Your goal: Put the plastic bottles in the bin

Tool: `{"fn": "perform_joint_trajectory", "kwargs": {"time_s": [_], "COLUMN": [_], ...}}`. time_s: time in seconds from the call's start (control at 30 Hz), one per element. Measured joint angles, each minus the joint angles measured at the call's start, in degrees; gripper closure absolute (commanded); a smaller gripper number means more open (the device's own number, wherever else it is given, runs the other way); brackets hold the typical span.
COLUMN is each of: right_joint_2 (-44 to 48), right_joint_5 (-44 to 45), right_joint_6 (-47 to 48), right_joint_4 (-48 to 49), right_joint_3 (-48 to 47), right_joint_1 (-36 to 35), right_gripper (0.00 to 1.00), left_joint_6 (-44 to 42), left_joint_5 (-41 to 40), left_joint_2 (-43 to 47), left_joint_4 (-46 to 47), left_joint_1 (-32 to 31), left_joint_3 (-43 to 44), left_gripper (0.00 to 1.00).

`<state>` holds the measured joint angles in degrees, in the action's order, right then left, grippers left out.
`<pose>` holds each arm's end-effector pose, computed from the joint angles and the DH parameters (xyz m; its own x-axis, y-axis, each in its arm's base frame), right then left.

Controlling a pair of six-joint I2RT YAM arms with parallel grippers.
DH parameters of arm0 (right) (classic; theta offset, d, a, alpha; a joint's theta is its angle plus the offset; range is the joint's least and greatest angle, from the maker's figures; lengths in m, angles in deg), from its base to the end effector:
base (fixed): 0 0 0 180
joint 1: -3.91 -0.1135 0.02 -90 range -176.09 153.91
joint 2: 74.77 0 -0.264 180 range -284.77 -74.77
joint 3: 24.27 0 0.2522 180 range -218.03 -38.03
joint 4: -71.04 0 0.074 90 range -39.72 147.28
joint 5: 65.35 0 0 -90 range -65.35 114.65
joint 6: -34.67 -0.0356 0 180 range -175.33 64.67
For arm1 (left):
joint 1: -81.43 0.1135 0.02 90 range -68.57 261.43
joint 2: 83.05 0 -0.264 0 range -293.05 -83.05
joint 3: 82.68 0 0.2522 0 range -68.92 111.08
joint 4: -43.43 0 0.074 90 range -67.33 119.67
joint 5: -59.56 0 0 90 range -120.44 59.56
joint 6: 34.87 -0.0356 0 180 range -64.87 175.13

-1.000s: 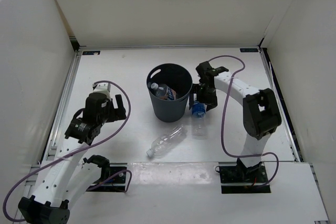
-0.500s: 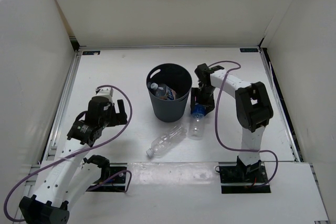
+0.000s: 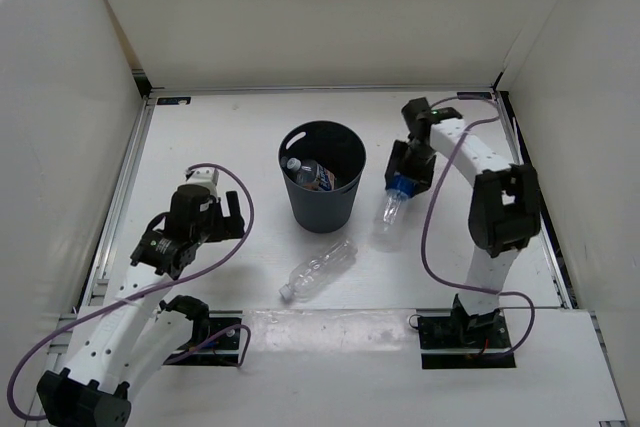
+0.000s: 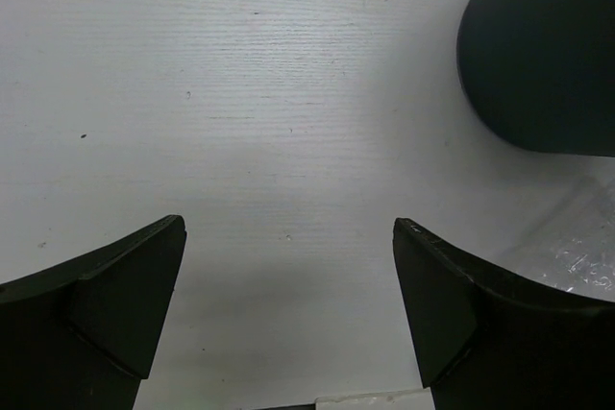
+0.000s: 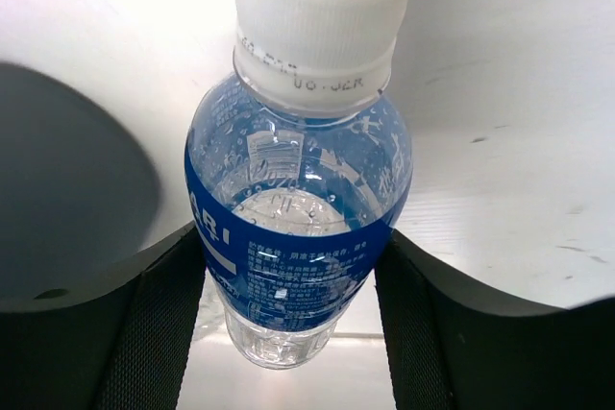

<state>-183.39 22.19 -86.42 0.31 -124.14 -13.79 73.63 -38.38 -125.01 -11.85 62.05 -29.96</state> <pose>0.3554 0.1150 0.2176 -0.9628 0.2343 -0.1346 0.2172 0.9674 0.1304 0.1425 -0.0449 0.2605 -0.7021 -0.0862 -0.7069 0.0137 0.9908 -0.1344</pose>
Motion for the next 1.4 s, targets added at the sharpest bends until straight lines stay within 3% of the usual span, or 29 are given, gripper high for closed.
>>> {"fn": "perform_joint_trajectory", "kwargs": {"time_s": [0.2, 0.43, 0.6, 0.77, 0.87, 1.0, 1.03, 1.2, 1.4], "right_joint_2": [13.42, 27.17, 29.92, 28.85, 27.96, 26.73, 26.29, 23.21, 23.37], "right_joint_5": [4.57, 5.77, 7.15, 8.85, 9.9, 13.92, 15.19, 21.31, 25.22], "right_joint_6": [-2.36, -4.61, -5.57, -1.86, 1.05, 5.42, 6.38, 11.72, 15.87], "right_joint_4": [5.66, 21.42, 30.45, 33.29, 33.66, 33.24, 32.94, 29.86, 30.12], "right_joint_3": [-2.56, -2.43, -2.29, -3.28, -3.58, -3.69, -3.93, -7.85, -10.75], "right_joint_1": [3.87, 0.07, -5.05, -12.09, -16.72, -22.84, -24.04, -29.44, -30.53], "right_gripper": [1.0, 1.0, 1.0, 1.0, 0.87, 0.49, 0.34, 0.1, 0.1], "left_joint_6": [-0.02, -0.04, -0.2, -0.33, -0.5, -0.79, -0.92, -1.57, -2.67], "left_joint_5": [0.5, 1.18, 1.4, 1.68, 2.03, 2.71, 2.84, 3.48, 4.9], "left_joint_2": [-0.76, -1.03, -1.09, -1.07, -1.07, -0.94, -0.94, -0.83, -0.2], "left_joint_4": [0.57, 1.86, 2.6, 3.08, 3.26, 3.69, 3.82, 4.48, 6.03], "left_joint_1": [-0.72, -1.79, -2.75, -4.02, -4.74, -5.66, -5.92, -7.23, -9.35], "left_joint_3": [-1.09, -1.33, -2.16, -2.19, -2.27, -2.82, -2.91, -3.02, -3.8], "left_gripper": [0.01, 0.01, 0.01, 0.01, 0.01, 0.01, 0.01, 0.01, 0.01]}}
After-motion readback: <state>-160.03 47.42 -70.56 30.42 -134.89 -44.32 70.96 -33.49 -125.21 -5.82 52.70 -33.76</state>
